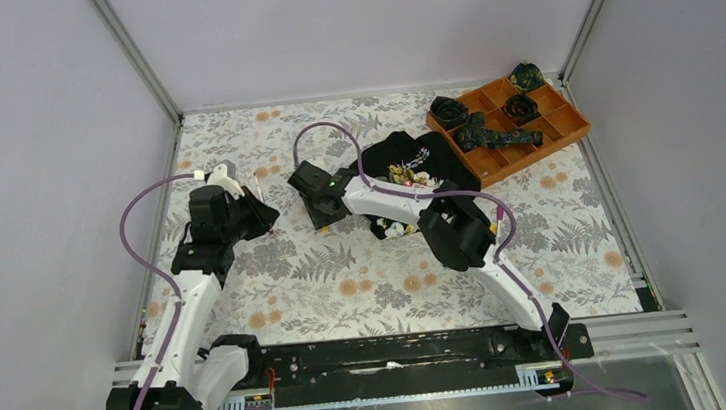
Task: Insert the pens into the pen caps
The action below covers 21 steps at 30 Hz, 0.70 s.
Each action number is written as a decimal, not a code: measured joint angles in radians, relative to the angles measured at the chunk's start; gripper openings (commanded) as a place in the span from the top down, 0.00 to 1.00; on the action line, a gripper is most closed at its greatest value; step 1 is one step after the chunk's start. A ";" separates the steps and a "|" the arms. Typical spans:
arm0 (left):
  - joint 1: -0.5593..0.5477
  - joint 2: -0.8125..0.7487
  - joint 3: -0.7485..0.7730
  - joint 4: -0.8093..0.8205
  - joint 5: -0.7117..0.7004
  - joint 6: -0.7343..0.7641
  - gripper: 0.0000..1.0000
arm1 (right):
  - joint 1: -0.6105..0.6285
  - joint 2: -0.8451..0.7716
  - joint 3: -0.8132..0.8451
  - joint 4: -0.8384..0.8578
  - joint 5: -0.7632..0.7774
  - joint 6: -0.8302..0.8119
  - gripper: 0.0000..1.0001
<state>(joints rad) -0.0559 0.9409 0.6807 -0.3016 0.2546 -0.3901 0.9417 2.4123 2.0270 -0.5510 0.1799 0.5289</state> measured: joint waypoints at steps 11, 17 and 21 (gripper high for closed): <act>0.000 -0.004 0.000 0.000 0.000 0.000 1.00 | 0.013 -0.056 -0.111 0.065 -0.011 -0.066 0.95; 0.000 -0.004 0.000 0.000 0.000 0.000 1.00 | 0.028 -0.265 -0.440 0.139 -0.112 -0.196 0.91; 0.000 -0.004 0.000 0.000 0.000 0.000 1.00 | 0.062 -0.371 -0.591 0.142 -0.150 -0.268 0.76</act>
<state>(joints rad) -0.0559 0.9367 0.6804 -0.3019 0.2546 -0.3897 1.0039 2.0415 1.4357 -0.4095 0.0303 0.2611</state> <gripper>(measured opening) 0.086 0.131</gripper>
